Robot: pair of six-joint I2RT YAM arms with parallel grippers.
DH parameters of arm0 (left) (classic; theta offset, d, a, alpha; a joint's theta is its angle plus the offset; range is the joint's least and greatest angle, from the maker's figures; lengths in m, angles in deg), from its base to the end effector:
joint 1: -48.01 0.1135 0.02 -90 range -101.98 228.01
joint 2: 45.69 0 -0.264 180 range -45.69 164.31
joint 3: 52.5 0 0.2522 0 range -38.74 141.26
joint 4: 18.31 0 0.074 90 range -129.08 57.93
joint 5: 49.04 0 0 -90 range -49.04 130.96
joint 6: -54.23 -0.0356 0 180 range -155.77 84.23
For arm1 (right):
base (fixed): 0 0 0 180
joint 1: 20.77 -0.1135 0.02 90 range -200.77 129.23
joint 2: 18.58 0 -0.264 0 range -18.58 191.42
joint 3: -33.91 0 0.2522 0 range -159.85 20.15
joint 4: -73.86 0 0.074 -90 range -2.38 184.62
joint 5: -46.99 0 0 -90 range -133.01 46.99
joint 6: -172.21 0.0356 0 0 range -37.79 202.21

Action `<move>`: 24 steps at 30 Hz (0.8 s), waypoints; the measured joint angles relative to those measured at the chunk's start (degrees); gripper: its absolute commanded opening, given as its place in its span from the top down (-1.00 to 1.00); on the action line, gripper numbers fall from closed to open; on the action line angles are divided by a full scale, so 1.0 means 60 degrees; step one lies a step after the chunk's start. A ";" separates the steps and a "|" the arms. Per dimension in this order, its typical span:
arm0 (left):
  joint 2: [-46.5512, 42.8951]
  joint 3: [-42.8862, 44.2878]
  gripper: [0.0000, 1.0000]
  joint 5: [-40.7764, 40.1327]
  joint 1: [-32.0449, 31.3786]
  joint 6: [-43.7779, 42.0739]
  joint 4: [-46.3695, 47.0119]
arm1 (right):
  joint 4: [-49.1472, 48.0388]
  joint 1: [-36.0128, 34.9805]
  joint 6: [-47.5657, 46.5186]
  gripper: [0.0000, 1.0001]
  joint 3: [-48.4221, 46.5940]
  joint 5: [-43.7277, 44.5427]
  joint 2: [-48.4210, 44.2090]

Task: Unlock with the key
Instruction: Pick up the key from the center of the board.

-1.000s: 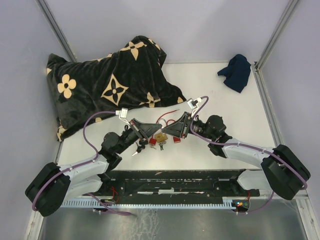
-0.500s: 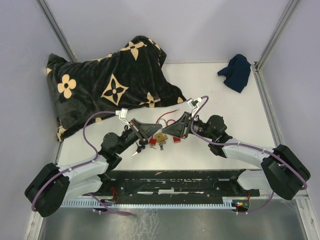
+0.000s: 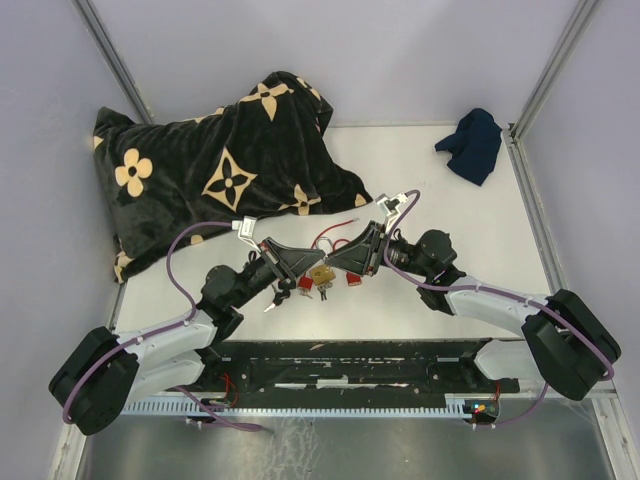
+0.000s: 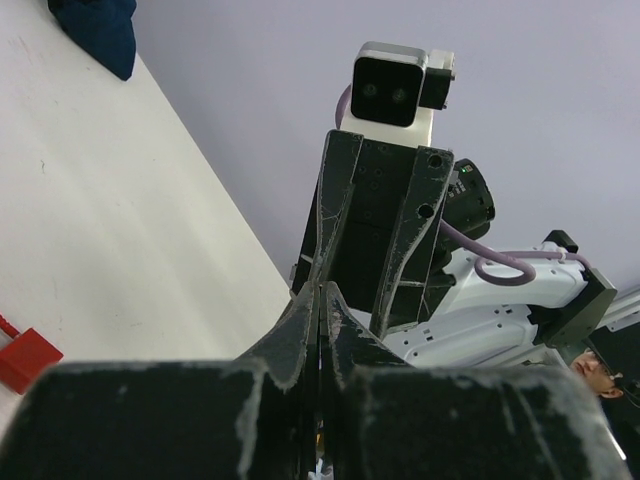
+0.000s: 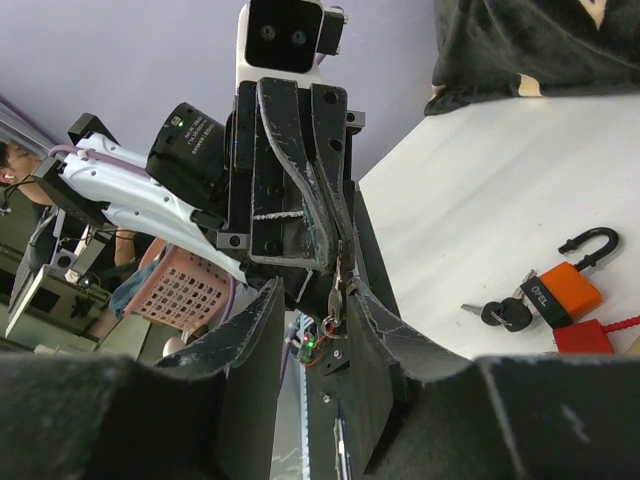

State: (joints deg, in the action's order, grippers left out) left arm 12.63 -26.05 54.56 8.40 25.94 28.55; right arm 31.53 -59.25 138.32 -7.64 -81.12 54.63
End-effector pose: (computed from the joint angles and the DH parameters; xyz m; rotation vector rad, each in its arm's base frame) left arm 0.1491 -0.1342 0.2331 -0.0587 1.5159 -1.6240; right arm 0.1888 0.1781 0.2528 -0.4057 1.6518 1.7593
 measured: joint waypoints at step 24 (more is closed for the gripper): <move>-0.0073 0.0004 0.94 0.0222 0.0000 0.0000 0.0208 | 0.0142 0.0040 -0.0047 0.28 0.0004 -0.0222 -0.0026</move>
State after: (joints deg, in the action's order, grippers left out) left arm 12.20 -26.03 55.89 8.40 25.94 29.79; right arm 32.38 -59.01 138.04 -7.62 -82.45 54.47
